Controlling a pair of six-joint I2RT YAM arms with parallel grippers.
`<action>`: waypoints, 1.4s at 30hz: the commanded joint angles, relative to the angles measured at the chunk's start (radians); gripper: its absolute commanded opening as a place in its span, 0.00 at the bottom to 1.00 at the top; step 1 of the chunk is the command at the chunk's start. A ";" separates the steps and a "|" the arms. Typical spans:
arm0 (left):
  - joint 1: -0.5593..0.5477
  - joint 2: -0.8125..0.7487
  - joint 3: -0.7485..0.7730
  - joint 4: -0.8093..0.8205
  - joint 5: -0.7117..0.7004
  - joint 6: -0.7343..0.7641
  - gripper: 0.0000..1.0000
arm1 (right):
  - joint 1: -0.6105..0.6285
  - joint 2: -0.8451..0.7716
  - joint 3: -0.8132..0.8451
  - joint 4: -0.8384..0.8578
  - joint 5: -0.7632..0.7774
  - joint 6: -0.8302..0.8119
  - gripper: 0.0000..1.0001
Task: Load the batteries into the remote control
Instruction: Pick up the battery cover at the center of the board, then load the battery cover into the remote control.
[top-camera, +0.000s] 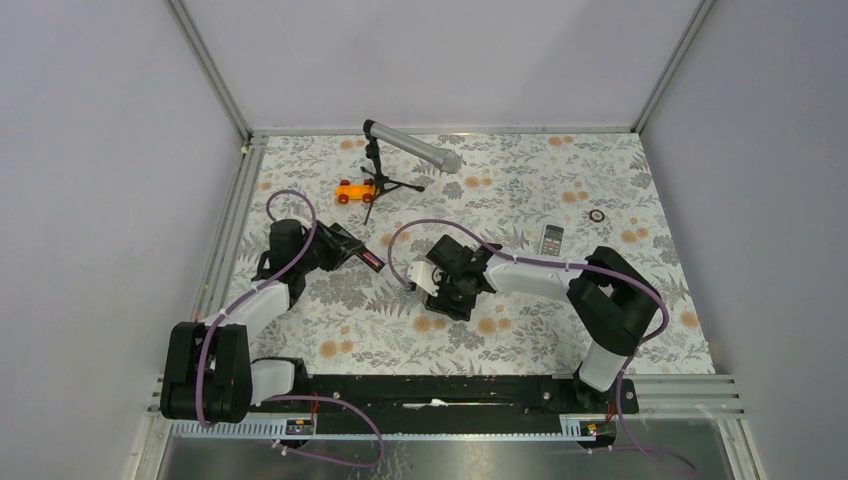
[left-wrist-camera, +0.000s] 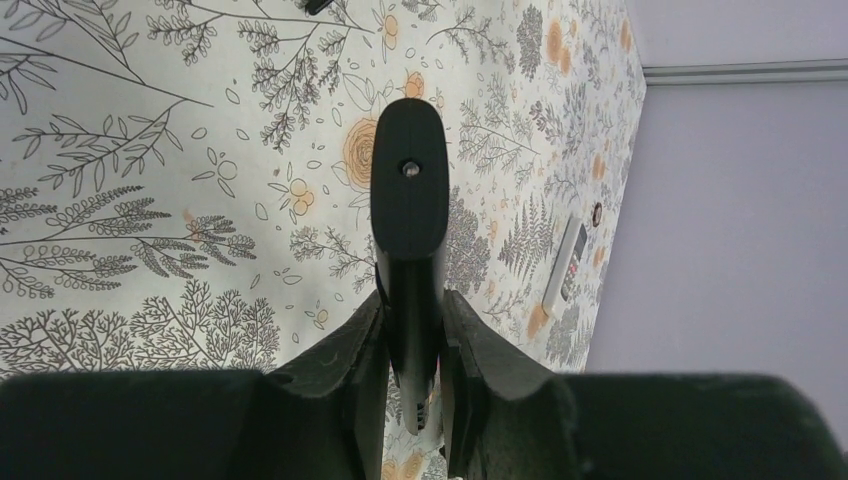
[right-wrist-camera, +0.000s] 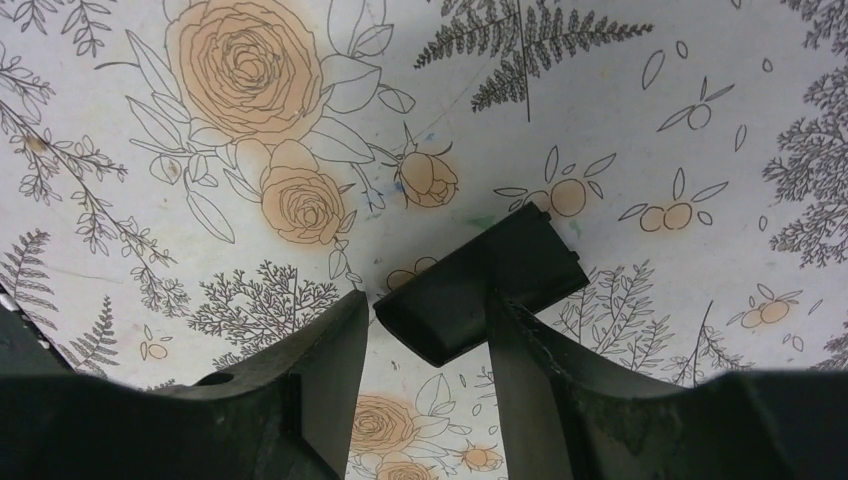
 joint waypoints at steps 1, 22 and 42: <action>0.022 -0.030 0.010 0.029 0.042 0.018 0.23 | 0.006 0.003 0.038 -0.068 -0.037 -0.081 0.53; 0.036 -0.107 -0.024 0.132 0.121 -0.015 0.22 | -0.038 -0.207 0.120 0.100 -0.102 0.422 0.00; -0.113 -0.306 0.144 0.292 0.053 -0.406 0.19 | -0.186 -0.335 -0.010 1.237 -0.171 1.975 0.00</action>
